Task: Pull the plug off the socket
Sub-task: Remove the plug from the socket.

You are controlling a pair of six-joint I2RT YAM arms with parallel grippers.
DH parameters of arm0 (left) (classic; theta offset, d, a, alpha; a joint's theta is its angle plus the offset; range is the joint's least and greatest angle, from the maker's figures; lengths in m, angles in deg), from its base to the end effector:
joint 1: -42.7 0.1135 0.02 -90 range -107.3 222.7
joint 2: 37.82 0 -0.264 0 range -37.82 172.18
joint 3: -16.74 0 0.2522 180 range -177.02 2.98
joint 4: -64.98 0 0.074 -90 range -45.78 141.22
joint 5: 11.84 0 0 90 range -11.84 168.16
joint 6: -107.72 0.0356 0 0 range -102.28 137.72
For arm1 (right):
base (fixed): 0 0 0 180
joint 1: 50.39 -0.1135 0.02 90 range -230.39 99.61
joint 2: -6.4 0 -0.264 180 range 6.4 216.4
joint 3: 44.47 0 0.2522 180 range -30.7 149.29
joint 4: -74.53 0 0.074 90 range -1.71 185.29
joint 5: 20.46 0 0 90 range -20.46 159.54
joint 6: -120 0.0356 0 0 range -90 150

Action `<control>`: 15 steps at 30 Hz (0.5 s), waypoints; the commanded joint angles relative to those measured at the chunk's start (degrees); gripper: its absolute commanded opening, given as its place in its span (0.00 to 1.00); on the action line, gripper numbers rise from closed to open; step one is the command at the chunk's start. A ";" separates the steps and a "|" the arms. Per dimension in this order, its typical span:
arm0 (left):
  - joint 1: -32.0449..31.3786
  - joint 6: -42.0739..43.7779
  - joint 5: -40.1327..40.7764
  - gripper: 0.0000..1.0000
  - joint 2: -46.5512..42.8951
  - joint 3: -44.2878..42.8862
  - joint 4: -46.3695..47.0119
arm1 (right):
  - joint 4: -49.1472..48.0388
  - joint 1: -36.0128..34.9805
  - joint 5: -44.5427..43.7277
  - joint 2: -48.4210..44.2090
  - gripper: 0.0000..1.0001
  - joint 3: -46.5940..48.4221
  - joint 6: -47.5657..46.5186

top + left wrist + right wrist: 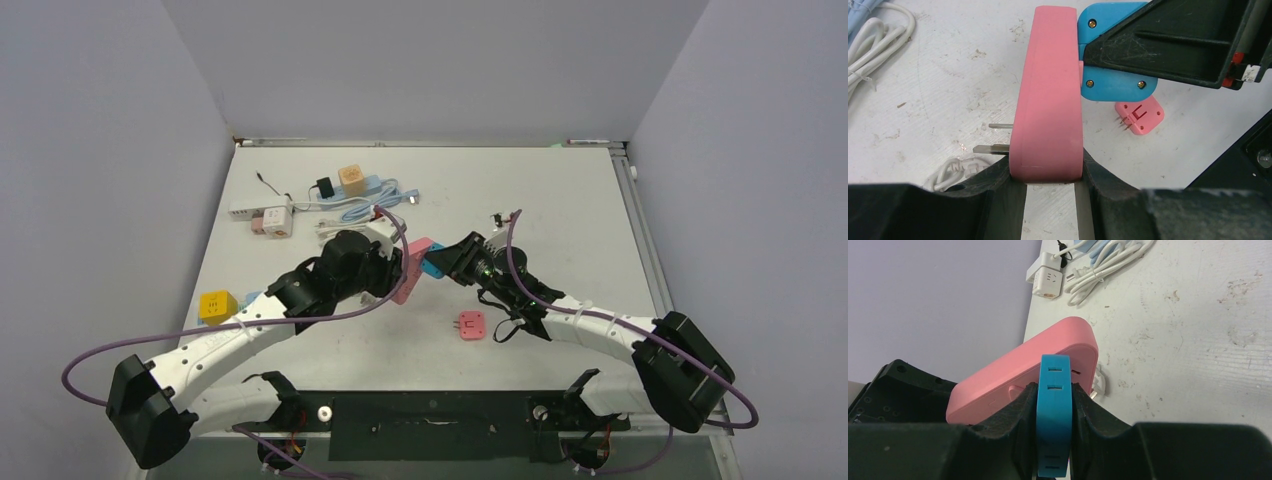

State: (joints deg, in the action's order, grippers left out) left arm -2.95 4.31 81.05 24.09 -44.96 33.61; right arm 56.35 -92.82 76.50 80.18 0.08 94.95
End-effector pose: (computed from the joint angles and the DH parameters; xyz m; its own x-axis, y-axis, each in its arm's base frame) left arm 0.1699 -0.1712 0.2881 -0.5148 0.1952 -0.8348 0.5806 0.7958 -0.1719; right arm 0.1991 0.1878 0.2229 -0.7461 0.5363 -0.3945 -0.1926 0.3934 0.8990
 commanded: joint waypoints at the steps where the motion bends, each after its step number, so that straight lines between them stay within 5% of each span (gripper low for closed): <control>1: 1.69 -0.74 -4.82 0.00 -0.74 -2.99 4.02 | 0.51 -0.48 -1.28 -1.53 0.05 1.72 -2.42; 15: 12.31 -5.76 -26.50 0.00 -1.67 -1.38 12.37 | 0.45 4.50 6.77 -4.05 0.05 -1.76 -7.53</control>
State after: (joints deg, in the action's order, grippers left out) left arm 7.50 0.90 61.86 24.09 -44.92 35.47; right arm 56.89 -90.77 80.04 77.60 0.04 90.71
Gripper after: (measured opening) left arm 0.313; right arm 0.225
